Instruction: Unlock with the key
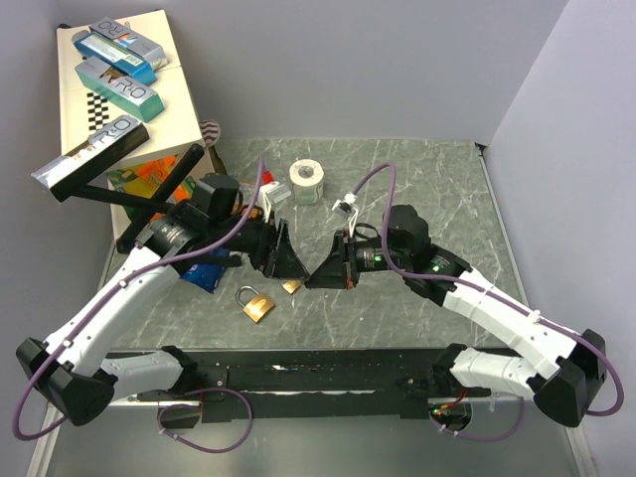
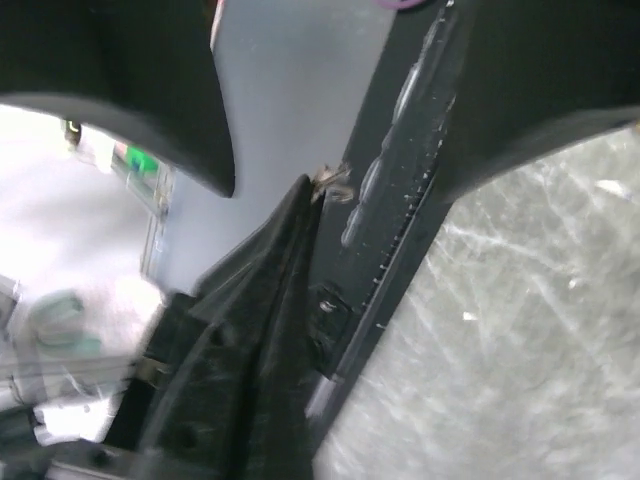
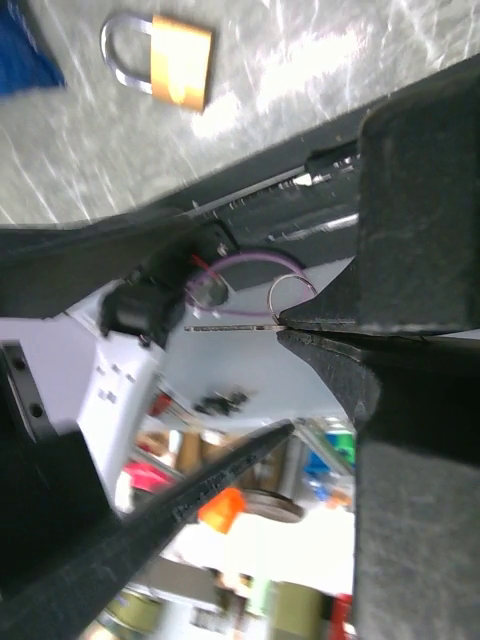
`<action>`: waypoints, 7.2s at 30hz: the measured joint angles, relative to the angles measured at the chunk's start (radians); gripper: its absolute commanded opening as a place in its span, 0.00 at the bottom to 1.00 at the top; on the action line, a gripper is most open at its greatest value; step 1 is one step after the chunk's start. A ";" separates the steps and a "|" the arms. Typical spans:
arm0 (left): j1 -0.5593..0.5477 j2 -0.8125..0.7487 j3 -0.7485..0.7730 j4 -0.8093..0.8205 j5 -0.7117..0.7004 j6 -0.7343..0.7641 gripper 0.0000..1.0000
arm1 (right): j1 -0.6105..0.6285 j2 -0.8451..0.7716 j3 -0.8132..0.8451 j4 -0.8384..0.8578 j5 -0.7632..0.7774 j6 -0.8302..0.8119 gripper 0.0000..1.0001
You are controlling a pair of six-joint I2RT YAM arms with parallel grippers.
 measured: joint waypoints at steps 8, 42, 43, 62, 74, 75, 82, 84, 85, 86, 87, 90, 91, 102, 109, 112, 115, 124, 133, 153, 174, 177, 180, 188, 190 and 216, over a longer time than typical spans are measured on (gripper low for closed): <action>0.006 -0.091 -0.055 -0.002 -0.351 -0.133 0.97 | -0.036 -0.067 -0.084 -0.032 0.170 0.025 0.00; -0.029 -0.010 -0.660 0.103 -0.916 -0.813 0.95 | -0.056 -0.180 -0.073 -0.342 0.367 -0.062 0.00; -0.029 0.018 -0.660 0.113 -0.916 -0.812 0.95 | -0.056 -0.180 -0.071 -0.346 0.362 -0.067 0.00; -0.055 0.413 -0.382 0.140 -0.993 -0.650 0.82 | -0.056 -0.213 -0.019 -0.411 0.357 -0.141 0.00; -0.216 0.488 -0.315 0.068 -1.122 -0.568 0.82 | -0.056 -0.206 -0.019 -0.410 0.344 -0.140 0.00; -0.217 0.489 -0.314 0.067 -1.121 -0.569 0.82 | -0.056 -0.206 -0.019 -0.410 0.343 -0.140 0.00; -0.217 0.488 -0.317 0.072 -1.120 -0.569 0.83 | -0.056 -0.206 -0.019 -0.410 0.343 -0.142 0.00; -0.217 0.488 -0.317 0.072 -1.120 -0.570 0.81 | -0.056 -0.206 -0.019 -0.410 0.343 -0.143 0.00; -0.217 0.488 -0.317 0.072 -1.120 -0.570 0.79 | -0.056 -0.206 -0.019 -0.410 0.343 -0.144 0.00; -0.217 0.489 -0.317 0.072 -1.120 -0.571 0.78 | -0.056 -0.206 -0.019 -0.410 0.342 -0.145 0.00; -0.217 0.489 -0.317 0.072 -1.120 -0.573 0.76 | -0.056 -0.206 -0.020 -0.410 0.342 -0.148 0.00; -0.217 0.491 -0.317 0.072 -1.118 -0.576 0.63 | -0.056 -0.206 -0.026 -0.409 0.343 -0.159 0.00; -0.216 0.491 -0.317 0.071 -1.116 -0.578 0.54 | -0.056 -0.206 -0.031 -0.408 0.343 -0.163 0.00; -0.201 0.473 -0.352 0.101 -1.106 -0.610 0.01 | -0.056 -0.172 -0.131 -0.351 0.328 -0.206 0.00; -0.179 0.431 -0.373 0.131 -1.076 -0.645 0.01 | -0.056 0.002 -0.188 -0.230 0.262 -0.212 0.00; -0.172 0.413 -0.390 0.171 -1.045 -0.662 0.01 | -0.053 0.069 -0.237 -0.143 0.235 -0.187 0.00; -0.154 0.385 -0.422 0.231 -0.992 -0.679 0.01 | -0.042 0.163 -0.277 -0.041 0.217 -0.148 0.00; -0.057 0.305 -0.531 0.371 -0.825 -0.720 0.01 | 0.041 0.452 -0.298 0.262 0.200 -0.019 0.00; -0.055 0.323 -0.541 0.438 -0.730 -0.719 0.01 | 0.078 0.593 -0.306 0.468 0.235 0.100 0.00; -0.048 0.338 -0.536 0.447 -0.693 -0.699 0.01 | 0.080 0.629 -0.374 0.620 0.273 0.180 0.00; -0.048 0.341 -0.532 0.447 -0.685 -0.685 0.01 | 0.077 0.598 -0.381 0.639 0.270 0.182 0.00; -0.048 0.341 -0.532 0.447 -0.686 -0.685 0.01 | 0.074 0.598 -0.381 0.634 0.275 0.180 0.00; -0.048 0.341 -0.532 0.448 -0.686 -0.685 0.01 | 0.069 0.597 -0.382 0.629 0.275 0.179 0.00; -0.047 0.342 -0.531 0.447 -0.685 -0.686 0.01 | 0.061 0.581 -0.382 0.606 0.280 0.172 0.00; -0.047 0.342 -0.531 0.447 -0.685 -0.686 0.01 | 0.060 0.580 -0.382 0.603 0.281 0.171 0.00; -0.046 0.371 -0.504 0.437 -0.676 -0.686 0.01 | 0.051 0.533 -0.384 0.550 0.292 0.106 0.00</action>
